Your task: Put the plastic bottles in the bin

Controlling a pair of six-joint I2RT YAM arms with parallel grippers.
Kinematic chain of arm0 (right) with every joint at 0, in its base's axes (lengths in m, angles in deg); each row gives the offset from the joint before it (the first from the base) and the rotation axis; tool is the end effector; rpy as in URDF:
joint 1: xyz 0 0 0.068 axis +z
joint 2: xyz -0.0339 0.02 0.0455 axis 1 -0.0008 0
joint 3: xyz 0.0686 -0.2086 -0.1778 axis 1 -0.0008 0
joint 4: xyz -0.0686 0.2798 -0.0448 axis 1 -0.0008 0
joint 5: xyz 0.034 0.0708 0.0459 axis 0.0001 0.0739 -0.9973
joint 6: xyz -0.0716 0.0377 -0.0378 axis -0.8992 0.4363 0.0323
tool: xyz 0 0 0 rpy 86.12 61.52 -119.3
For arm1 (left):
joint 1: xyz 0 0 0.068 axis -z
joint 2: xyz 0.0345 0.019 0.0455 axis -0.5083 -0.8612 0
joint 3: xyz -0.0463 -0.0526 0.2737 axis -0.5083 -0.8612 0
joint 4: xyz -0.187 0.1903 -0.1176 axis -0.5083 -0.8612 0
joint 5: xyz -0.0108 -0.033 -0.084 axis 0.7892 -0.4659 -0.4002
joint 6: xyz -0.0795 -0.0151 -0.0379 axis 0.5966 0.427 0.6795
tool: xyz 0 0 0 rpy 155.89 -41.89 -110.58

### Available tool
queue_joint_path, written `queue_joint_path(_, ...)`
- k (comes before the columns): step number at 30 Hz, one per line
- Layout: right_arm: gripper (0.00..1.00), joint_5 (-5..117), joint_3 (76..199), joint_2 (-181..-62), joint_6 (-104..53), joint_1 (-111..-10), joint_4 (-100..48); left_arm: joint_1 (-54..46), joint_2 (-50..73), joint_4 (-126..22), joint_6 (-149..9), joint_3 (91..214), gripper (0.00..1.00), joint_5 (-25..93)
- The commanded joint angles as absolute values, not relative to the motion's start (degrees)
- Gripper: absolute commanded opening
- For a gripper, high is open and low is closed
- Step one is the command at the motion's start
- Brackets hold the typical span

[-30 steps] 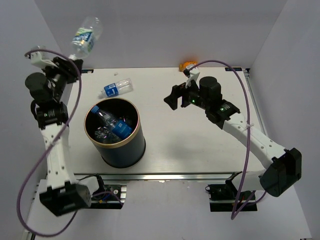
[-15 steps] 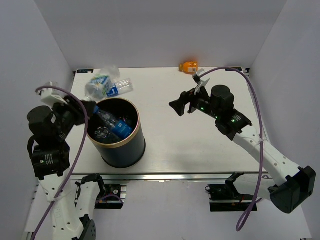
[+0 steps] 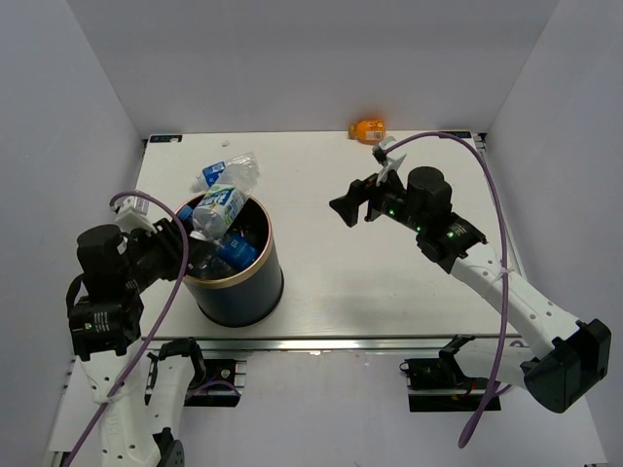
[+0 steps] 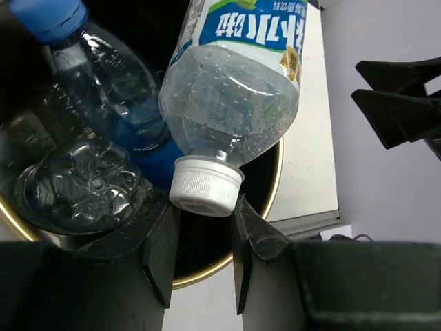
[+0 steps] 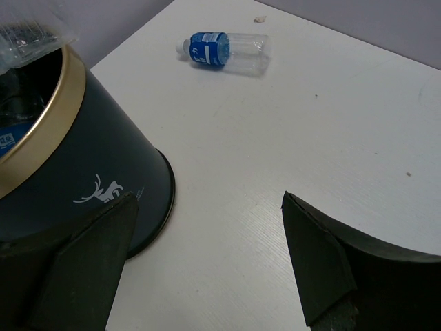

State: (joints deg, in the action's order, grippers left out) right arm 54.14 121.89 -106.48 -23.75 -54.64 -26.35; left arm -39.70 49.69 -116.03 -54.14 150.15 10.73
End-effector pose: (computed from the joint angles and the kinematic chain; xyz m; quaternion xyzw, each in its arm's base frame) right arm 0.2708 0.2088 0.3773 -0.2288 0.7107 0.3071 0.5901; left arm 0.1335 -0.0205 0.4081 -0.1314 0.8335 -0.3073 0.4400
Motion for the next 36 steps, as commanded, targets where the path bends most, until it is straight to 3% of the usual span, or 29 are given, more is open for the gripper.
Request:
queue_joint_path(1, 0.89, 55.0, 121.6, -106.3, -24.7, -54.9, -24.0, -39.5, 50.1, -118.1, -54.4, 149.9, 0.0, 12.0)
queue_joint_path(2, 0.89, 55.0, 121.7, -106.4, -24.7, -54.9, -24.0, -39.4, 50.1, -118.5, -55.0, 150.3, 0.01, 13.1)
queue_joint_path(7, 0.89, 54.0, 122.1, -107.2, -24.5, -54.9, -23.7, -38.9, 50.3, -119.2, -56.1, 152.5, 0.67, 12.5)
queue_joint_path(9, 0.89, 53.1, 122.2, -107.5, -24.5, -54.9, -23.5, -38.9, 50.7, -119.4, -56.4, 153.5, 0.83, 14.5)
queue_joint_path(10, 0.89, 52.9, 122.3, -107.9, -24.3, -54.9, -23.4, -38.9, 50.9, -119.2, -56.2, 153.6, 0.98, 14.5)
queue_joint_path(19, 0.89, 50.3, 123.1, -108.7, -24.3, -54.9, -23.4, -38.9, 49.5, -118.2, -55.4, 155.7, 0.98, 23.1)
queue_joint_path(26, 0.89, 51.5, 125.7, -111.3, -24.3, -55.0, -25.6, -38.9, 41.0, -112.4, -51.0, 155.5, 0.98, 40.7)
queue_joint_path(36, 0.89, 62.8, 142.7, -128.5, -17.8, -63.5, -34.9, -38.9, 23.4, -103.6, -51.4, 168.6, 0.98, 50.7)
